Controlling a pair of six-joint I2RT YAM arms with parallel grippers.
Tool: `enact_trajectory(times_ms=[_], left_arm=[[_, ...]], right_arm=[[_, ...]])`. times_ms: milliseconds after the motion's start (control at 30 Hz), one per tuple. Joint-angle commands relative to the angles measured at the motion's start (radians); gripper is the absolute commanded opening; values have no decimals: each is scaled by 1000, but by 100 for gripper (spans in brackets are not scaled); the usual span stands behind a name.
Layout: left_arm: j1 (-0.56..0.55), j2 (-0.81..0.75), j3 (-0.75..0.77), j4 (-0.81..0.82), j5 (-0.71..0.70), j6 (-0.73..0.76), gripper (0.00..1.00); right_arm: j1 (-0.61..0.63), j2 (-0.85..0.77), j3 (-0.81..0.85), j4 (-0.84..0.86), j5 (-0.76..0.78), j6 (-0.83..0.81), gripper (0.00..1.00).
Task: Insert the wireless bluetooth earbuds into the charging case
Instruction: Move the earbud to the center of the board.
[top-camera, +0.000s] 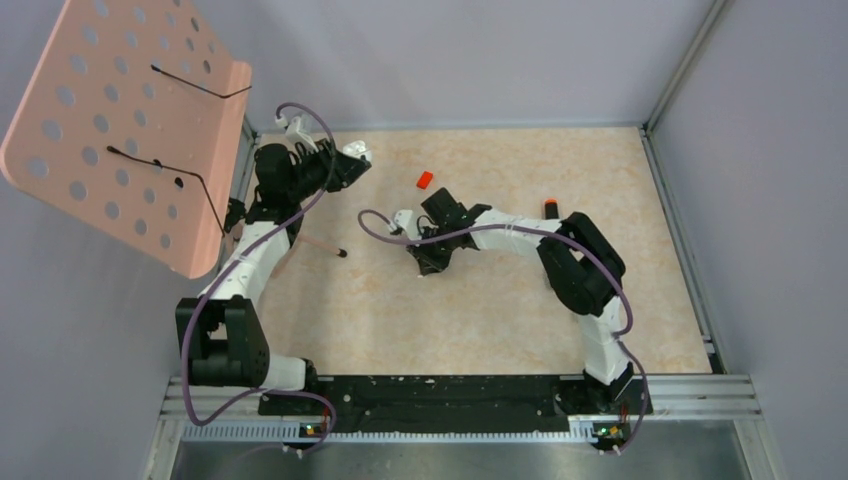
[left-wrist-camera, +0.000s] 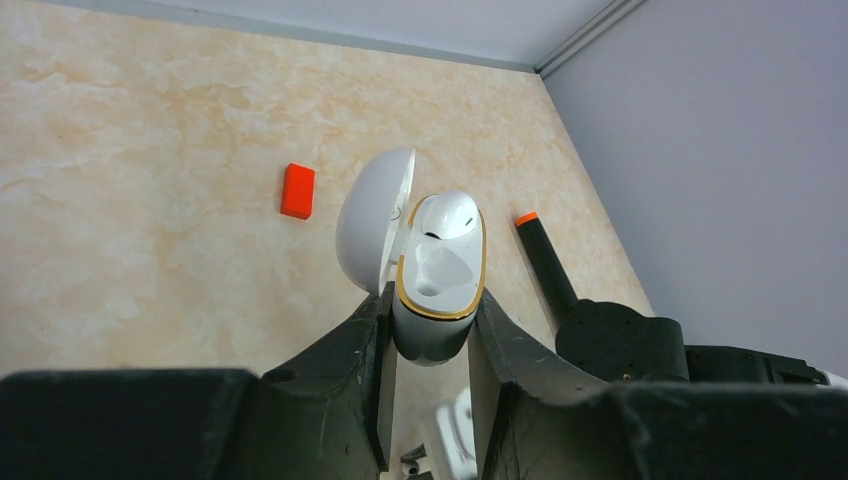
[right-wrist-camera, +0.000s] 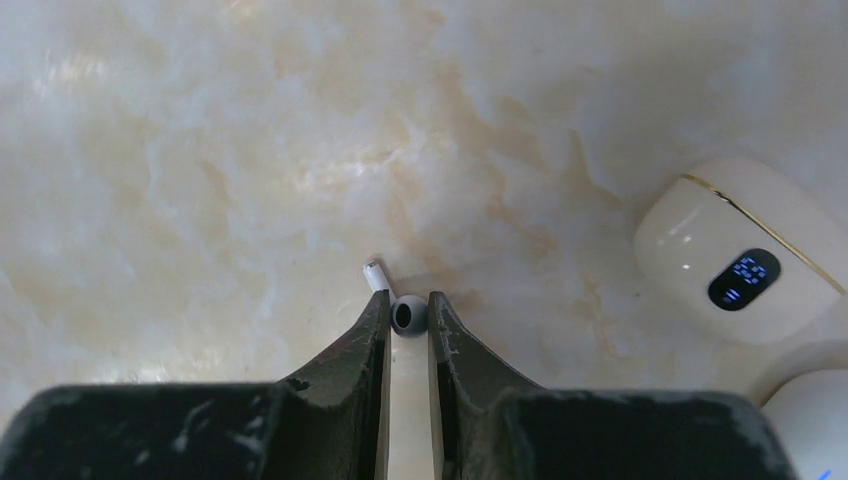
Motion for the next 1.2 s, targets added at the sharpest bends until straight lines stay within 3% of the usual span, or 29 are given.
enact_trajectory(times_ms=[0,133,233,300,433,500,700,833,967,1167], left_arm=[[5,-35,1,41,9,5,0],[5,-40,1,34,11,7,0],[4,-42,-2,29,14,10,0],[5,-42,-5,30,16,9,0],[5,-43,-14,29,17,8,0],[5,-43,-19,30,17,6,0],[5,-40,-26,48,19,-6,0],[5,-41,-33,64,16,-22,0],[4,-47,-38,67,9,-26,0],[4,-57,-36,56,-9,-29,0]], right_arm=[[14,-108,-102,-34,-126,-395,8],[-10,-204,-174,-171,-334,-802,8],[-23,-234,-205,-322,-370,-1109,7],[-34,-224,-201,-399,-367,-1248,9],[-47,-180,-177,-474,-342,-1299,24],[-51,-168,-150,-498,-346,-1262,31],[-66,-242,-112,-501,-353,-1082,37],[-66,-293,-76,-470,-366,-760,38],[-53,-304,-73,-369,-194,-275,39],[-16,-231,-52,-395,86,44,37]])
